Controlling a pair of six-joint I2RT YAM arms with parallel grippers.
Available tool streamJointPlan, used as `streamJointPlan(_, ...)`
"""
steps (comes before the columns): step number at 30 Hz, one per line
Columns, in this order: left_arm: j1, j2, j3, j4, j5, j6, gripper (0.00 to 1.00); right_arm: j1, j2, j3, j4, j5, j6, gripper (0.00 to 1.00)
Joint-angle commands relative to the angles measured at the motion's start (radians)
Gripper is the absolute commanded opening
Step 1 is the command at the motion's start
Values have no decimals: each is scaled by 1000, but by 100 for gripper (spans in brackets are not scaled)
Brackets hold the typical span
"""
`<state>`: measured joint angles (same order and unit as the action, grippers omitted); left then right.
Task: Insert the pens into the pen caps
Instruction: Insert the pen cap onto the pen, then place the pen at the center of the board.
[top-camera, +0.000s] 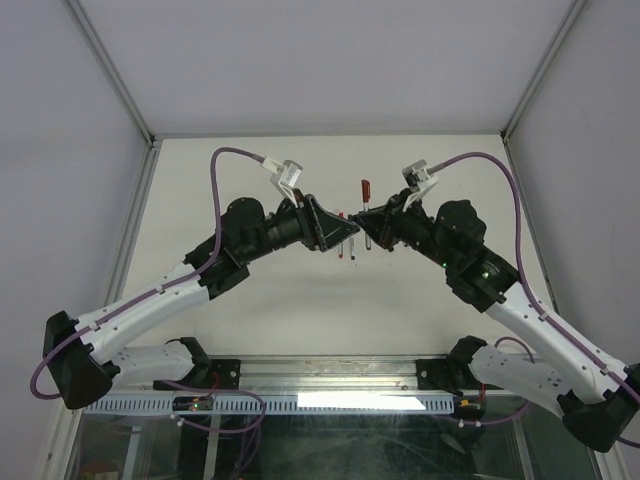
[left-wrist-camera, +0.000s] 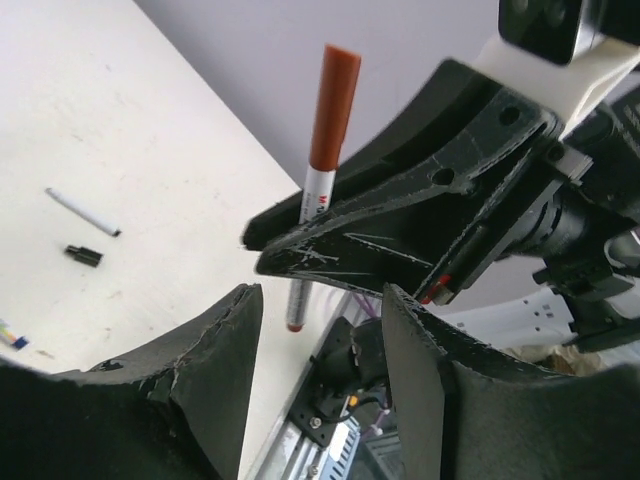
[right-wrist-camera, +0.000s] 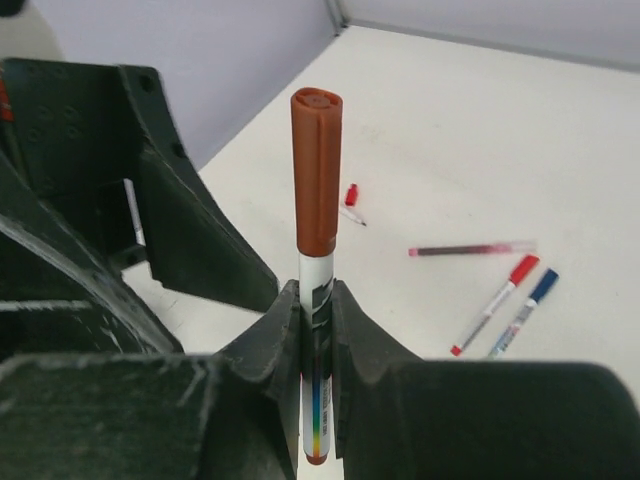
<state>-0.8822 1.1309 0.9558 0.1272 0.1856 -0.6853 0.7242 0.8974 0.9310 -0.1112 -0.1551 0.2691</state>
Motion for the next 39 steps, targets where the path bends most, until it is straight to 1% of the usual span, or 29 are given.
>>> streamJointPlan(1,60,-63,11,-52,1,35,52,3,-53,-36,-61,208,97,0)
streamJointPlan(6,141,-81,10,-200,-37,84,53,1,2,-38,-204,319,175,0)
streamJointPlan(8,178,-69,15,-261,-39,108,54,1,34,-40,-233,325,188,0)
streamJointPlan(12,239,-15,32,-385,-29,195,54,-3,117,-26,-262,362,222,5)
streamJointPlan(14,251,-1,29,-425,-57,239,55,-18,182,5,-286,372,231,4)
streamJointPlan(18,274,5,22,-487,-122,309,56,-50,347,94,-336,373,200,3)
streamJointPlan(24,297,-13,-11,-523,-205,378,58,-106,558,185,-357,367,179,2)
streamJointPlan(30,306,-45,-79,-497,-288,392,58,-124,691,248,-347,373,159,2)
streamJointPlan(36,308,-44,-113,-485,-255,395,58,-131,819,305,-343,372,145,3)
streamJointPlan(39,307,-50,-114,-485,-265,395,58,-136,866,328,-341,379,145,3)
